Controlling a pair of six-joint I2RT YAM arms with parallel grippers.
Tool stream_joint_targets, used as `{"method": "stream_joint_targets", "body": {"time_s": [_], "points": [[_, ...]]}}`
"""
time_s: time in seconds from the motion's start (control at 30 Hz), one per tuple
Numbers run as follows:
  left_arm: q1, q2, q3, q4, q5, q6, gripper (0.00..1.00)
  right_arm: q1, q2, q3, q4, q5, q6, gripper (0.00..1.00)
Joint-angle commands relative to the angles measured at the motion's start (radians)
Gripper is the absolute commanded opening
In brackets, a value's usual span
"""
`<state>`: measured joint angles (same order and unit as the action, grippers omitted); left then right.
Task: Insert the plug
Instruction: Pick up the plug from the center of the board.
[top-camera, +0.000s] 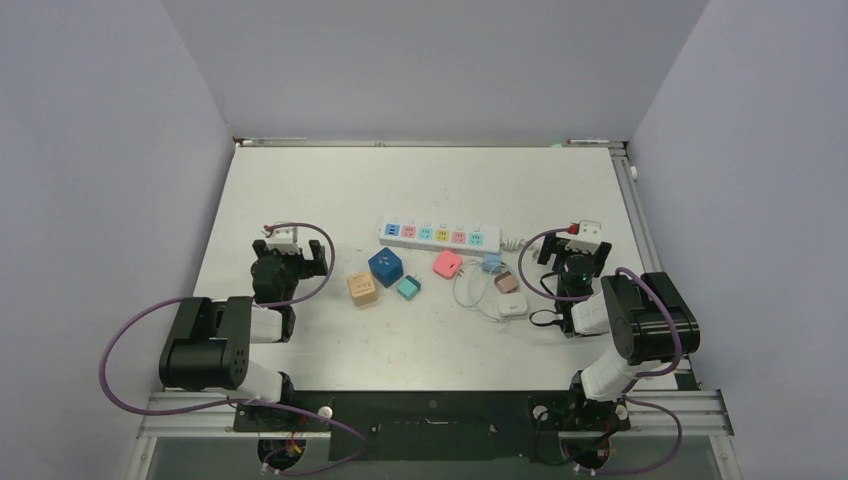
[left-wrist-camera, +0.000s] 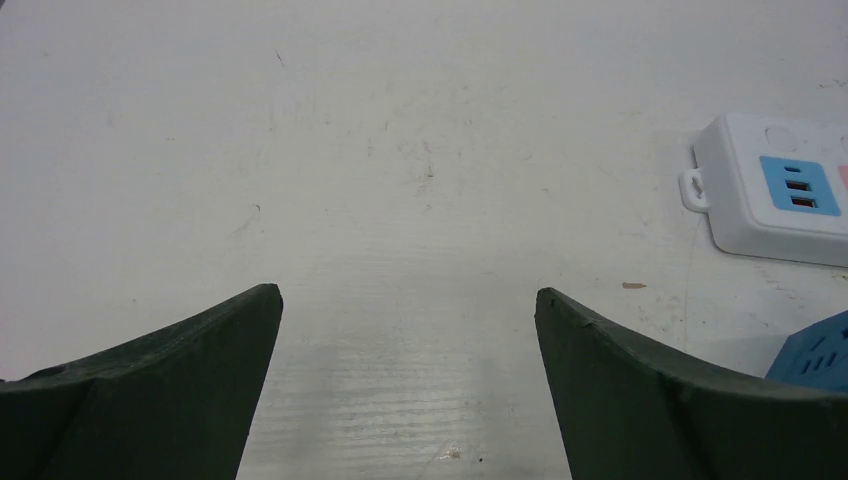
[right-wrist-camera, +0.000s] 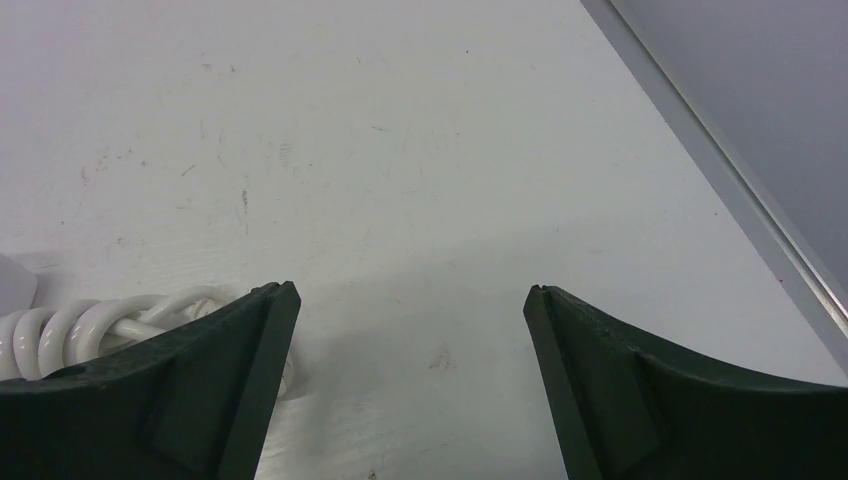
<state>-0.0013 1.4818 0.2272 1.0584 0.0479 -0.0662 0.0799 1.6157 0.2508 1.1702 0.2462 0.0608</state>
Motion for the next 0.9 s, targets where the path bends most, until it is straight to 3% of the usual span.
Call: {"method": "stream_joint_targets", "body": {"time_s": [0.0,0.33,0.43,0.5,0.6,0.67,0.77,0.87], "points": [[-0.003,-0.013,0.023,0.054,-0.008,0.005,0.96,0.004,-0.001,0.002,0.046,-0.01,0.004,0.9],[-0.003,-0.013,0.022,0.056,-0.001,0.002,0.96,0.004,-0.001,0.002,0.044,-0.009,0.005,0.9],[0.032,-0.038,0.043,0.004,0.056,0.003,0.96,0.022,-0.012,0.011,0.027,0.029,-0.002,0.9],[0.05,-0.091,0.122,-0.188,0.114,0.006,0.96,0.048,-0.058,0.052,-0.079,0.063,-0.02,0.9],[0.056,-0.131,0.326,-0.57,0.181,0.03,0.96,0.077,-0.136,0.198,-0.413,0.142,0.015,0.9],[0.057,-0.138,0.433,-0.742,0.229,0.06,0.96,0.078,-0.163,0.304,-0.614,0.131,0.066,0.9],[0.061,-0.155,0.56,-0.92,0.271,0.062,0.96,0.05,-0.212,0.356,-0.674,-0.086,0.184,0.9],[0.061,-0.153,0.682,-1.074,0.356,0.096,0.96,-0.033,-0.228,0.408,-0.707,-0.317,0.503,0.9]]}}
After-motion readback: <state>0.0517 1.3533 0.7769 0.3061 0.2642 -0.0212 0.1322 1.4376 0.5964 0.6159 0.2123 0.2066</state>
